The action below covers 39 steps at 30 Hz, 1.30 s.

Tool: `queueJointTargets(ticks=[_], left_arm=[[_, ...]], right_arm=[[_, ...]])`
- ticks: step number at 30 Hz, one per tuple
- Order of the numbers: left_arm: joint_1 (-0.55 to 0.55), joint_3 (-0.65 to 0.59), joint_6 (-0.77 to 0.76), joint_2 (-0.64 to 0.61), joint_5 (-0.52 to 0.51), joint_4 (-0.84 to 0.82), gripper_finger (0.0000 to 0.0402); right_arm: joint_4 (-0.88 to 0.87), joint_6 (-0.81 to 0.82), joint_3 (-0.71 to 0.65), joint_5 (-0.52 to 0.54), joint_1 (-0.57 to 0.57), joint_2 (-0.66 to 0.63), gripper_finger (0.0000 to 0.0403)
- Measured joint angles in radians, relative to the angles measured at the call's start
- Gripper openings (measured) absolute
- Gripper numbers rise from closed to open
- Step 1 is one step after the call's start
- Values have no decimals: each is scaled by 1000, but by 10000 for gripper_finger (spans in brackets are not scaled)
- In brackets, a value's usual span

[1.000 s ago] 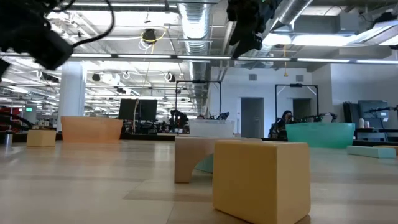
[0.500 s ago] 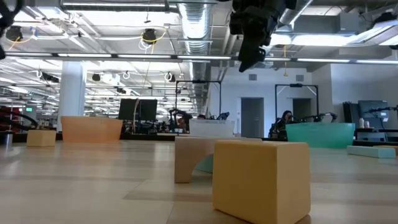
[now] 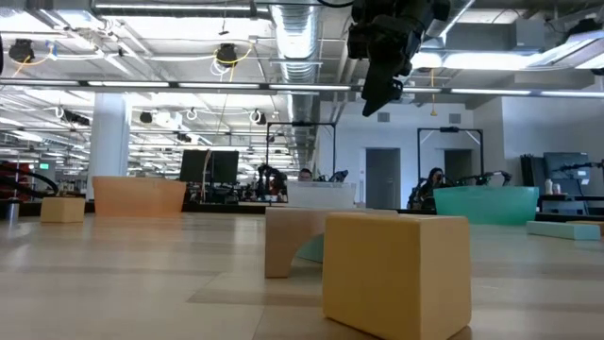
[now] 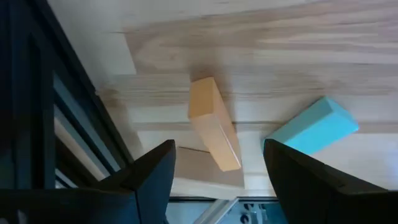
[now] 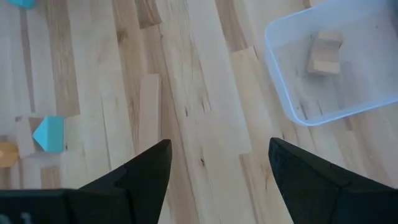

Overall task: Sort & place blocks by color
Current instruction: Put the orange rectangle block into the orange bin

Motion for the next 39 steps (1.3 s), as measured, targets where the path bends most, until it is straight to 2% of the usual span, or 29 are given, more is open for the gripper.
queueJointTargets(ticks=[13, 17, 21, 25, 27, 32, 36, 39], left_arm=[[-11, 0, 54, 195, -18, 137, 233], [-11, 1, 86, 218, -24, 169, 224], [-6, 1, 114, 204, -50, 193, 165], [6, 1, 158, 153, -76, 200, 59], [24, 1, 175, 99, -152, 200, 25], [121, 1, 237, -86, -389, 143, 32], [284, 1, 395, -267, -620, 110, 28], [463, 1, 558, -389, -756, 96, 28]], right_arm=[[13, 22, 0, 1, -5, 0, 291], [19, 27, 0, 2, -5, 0, 291], [35, 28, 0, 2, -9, 0, 291], [38, 29, 1, 4, -15, 0, 291], [37, 35, 1, 5, -18, 0, 291], [18, 76, 1, 6, -13, 0, 291], [6, 101, 1, 6, 8, 0, 291], [7, 127, 1, 6, 34, 0, 291]])
